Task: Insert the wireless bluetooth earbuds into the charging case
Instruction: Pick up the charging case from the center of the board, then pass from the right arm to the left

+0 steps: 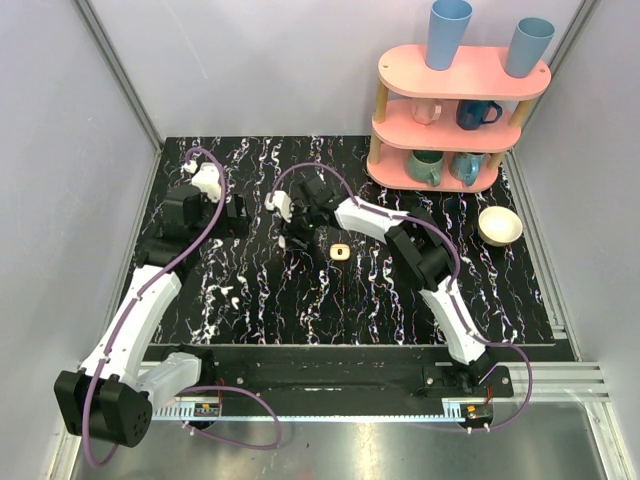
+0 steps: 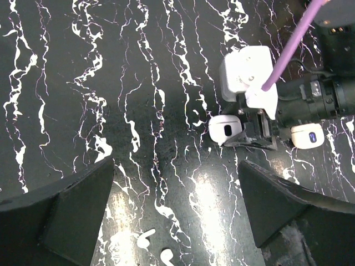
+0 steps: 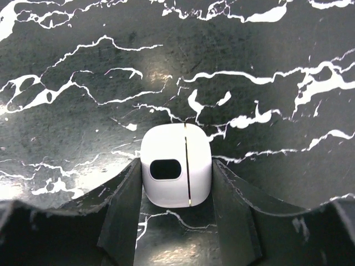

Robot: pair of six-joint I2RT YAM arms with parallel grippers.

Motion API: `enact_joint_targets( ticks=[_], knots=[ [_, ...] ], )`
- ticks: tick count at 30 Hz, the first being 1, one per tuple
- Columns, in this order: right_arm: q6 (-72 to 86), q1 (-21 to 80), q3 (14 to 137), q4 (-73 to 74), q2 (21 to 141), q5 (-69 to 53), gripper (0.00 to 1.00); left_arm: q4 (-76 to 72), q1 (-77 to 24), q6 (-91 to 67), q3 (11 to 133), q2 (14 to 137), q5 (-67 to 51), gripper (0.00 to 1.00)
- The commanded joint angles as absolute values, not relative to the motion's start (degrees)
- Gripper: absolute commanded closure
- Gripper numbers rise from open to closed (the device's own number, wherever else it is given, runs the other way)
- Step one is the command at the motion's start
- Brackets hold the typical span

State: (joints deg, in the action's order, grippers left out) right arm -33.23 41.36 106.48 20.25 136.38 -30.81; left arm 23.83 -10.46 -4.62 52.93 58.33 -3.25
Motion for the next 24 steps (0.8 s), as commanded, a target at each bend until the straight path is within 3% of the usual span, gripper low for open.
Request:
enact_joint_targets(
  ticks=[1,5,14,24],
  knots=[
    [-27.51,41.66,99.24,13.73,127.72,-27.78,0.67,19.34,-10.55,-7.56,52.73,58.01,-2.02,0.01],
    [-25.32,41.84,89.93,2.76,117.88,-26.72,0.68,18.37,-10.46,-9.14,53.26,57.92,-5.44,0.01],
    [-25.40,43.85,73.84,-6.85,92.93,-18.82,0.68,11.97,-10.55,-21.42,57.74,60.64,-26.61,0.01],
    [-29.53,49.04,66.98,-11.51,83.68,-8.62,0.67,-3.15,-11.60,-31.90,58.80,63.02,-42.26,0.01]
  ],
)
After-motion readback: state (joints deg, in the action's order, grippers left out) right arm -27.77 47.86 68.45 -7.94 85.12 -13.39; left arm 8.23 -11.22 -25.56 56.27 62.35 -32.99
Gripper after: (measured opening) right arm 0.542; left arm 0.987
